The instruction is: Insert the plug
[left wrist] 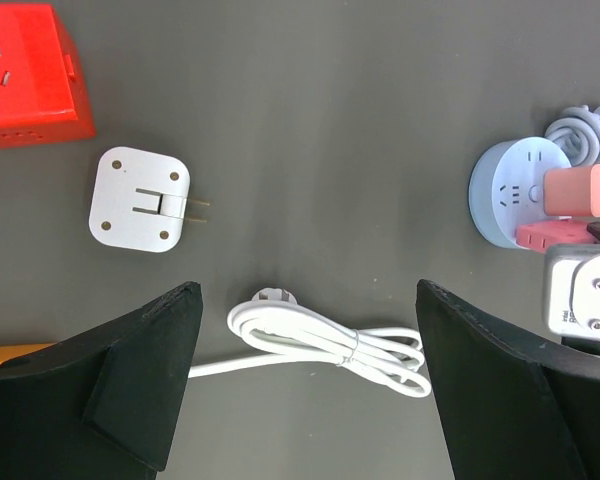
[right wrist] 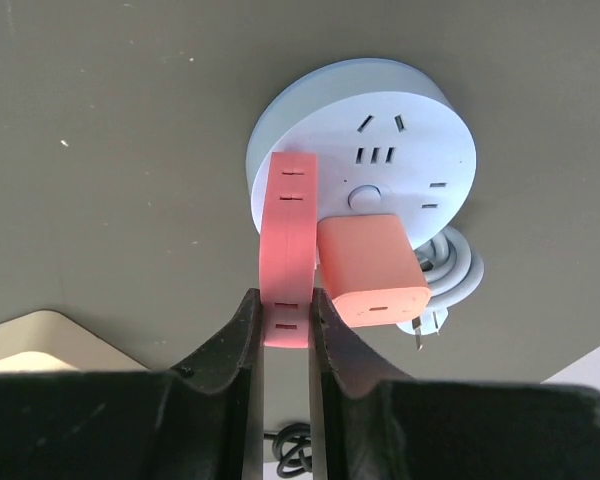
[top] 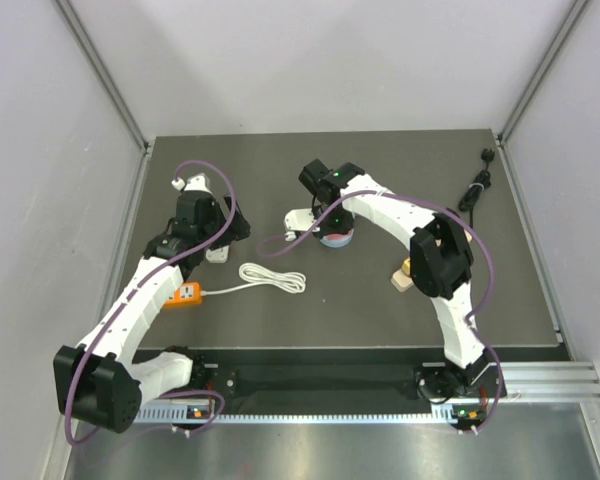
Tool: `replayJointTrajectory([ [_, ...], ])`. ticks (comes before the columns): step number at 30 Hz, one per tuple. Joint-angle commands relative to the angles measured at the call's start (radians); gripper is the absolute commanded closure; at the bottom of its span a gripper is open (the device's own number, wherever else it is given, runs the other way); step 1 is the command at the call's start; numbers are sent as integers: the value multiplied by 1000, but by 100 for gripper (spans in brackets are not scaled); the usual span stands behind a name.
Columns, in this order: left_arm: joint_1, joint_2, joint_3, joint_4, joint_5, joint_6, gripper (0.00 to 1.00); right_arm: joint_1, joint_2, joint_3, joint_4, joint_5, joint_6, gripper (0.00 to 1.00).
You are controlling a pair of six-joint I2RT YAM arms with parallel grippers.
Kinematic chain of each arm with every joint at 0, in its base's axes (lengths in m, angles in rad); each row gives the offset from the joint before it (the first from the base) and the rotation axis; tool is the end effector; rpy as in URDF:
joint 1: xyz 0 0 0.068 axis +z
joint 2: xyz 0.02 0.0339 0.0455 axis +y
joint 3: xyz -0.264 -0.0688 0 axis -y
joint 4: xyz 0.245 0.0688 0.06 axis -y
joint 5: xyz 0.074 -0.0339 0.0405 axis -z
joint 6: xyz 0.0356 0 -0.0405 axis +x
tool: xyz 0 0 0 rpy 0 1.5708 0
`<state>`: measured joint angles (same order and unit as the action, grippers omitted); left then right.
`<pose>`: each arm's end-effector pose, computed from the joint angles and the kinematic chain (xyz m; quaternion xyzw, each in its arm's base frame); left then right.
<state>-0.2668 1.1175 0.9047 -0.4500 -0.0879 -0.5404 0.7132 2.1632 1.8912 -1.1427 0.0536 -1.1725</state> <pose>0.2351 -0.0610 0.2904 -0.1415 0.8868 -0.1358 0.4184 0.3314 0.2842 0.2163 -0.8053 0.5872 -0.0438 0.0698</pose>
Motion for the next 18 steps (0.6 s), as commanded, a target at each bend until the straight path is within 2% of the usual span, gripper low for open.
replayJointTrajectory([
  [1, 8, 1, 13, 7, -13, 2, 8, 2, 187, -147, 84, -115, 2, 100],
  [8, 8, 2, 17, 11, -1, 7, 8, -20, 141, -124, 115, -109, 16, 100],
  [9, 8, 1, 17, 11, -1, 10, 8, -20, 130, -113, 121, -100, 19, 97],
  [10, 9, 2, 20, 11, 4, 11, 8, -21, 101, -107, 121, -95, 23, 86],
  [15, 8, -1, 23, 22, 22, 14, 7, -26, -5, -52, 156, -66, 37, 57],
  [17, 8, -4, 23, 30, 46, 16, 7, -27, -48, -35, 170, -32, 43, 55],
  [18, 8, -2, 23, 39, 63, 20, 7, -29, -61, -15, 172, -28, 48, 50],
])
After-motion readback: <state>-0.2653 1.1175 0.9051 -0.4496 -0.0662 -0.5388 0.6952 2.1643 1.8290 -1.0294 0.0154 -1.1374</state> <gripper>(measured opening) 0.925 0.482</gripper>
